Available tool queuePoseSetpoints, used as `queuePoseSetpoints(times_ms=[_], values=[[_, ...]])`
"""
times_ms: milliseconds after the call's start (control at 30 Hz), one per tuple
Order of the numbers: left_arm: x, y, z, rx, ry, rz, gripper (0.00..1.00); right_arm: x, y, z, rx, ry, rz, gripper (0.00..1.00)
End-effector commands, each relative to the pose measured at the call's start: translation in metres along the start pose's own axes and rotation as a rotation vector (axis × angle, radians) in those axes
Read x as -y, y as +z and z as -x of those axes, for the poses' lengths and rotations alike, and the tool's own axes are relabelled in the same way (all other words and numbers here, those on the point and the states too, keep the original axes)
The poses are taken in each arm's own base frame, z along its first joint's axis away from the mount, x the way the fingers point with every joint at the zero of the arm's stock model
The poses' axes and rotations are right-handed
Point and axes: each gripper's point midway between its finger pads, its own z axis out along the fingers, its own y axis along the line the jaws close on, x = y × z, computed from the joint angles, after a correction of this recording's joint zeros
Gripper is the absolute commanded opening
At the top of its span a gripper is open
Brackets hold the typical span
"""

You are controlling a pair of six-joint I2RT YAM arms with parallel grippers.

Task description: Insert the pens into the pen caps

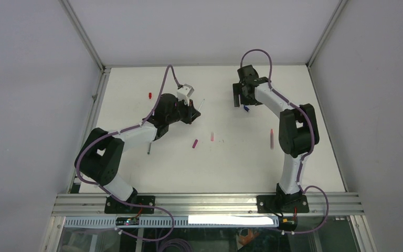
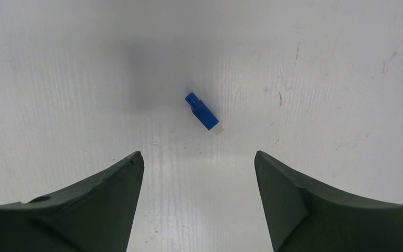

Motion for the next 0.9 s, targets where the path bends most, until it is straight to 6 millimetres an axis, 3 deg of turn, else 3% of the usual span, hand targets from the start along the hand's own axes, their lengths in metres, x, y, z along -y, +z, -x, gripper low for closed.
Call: queuePoseSetpoints(times_ms=[0,333,533,867], values=[[0.005,-0.006,0.016,0.049,0.031,-0.009,0.00,0.009,-0.004,0.004,-0.027,0.018,-0.042,0.80],[0.004,-0.006,0.015,0.046,0.029,-0.001,0.00,0.022,0.020,-0.013,-0.125,0.046,-0.096,0.80],[0.004,-0.003,0.014,0.040,0.028,-0.002,0.00,0.041,0.031,-0.022,-0.168,0.107,-0.130,0.80],[0.005,-0.002,0.015,0.038,0.021,-0.012,0.00,0.062,0.054,-0.005,-0.152,0.189,-0.162,0.80]])
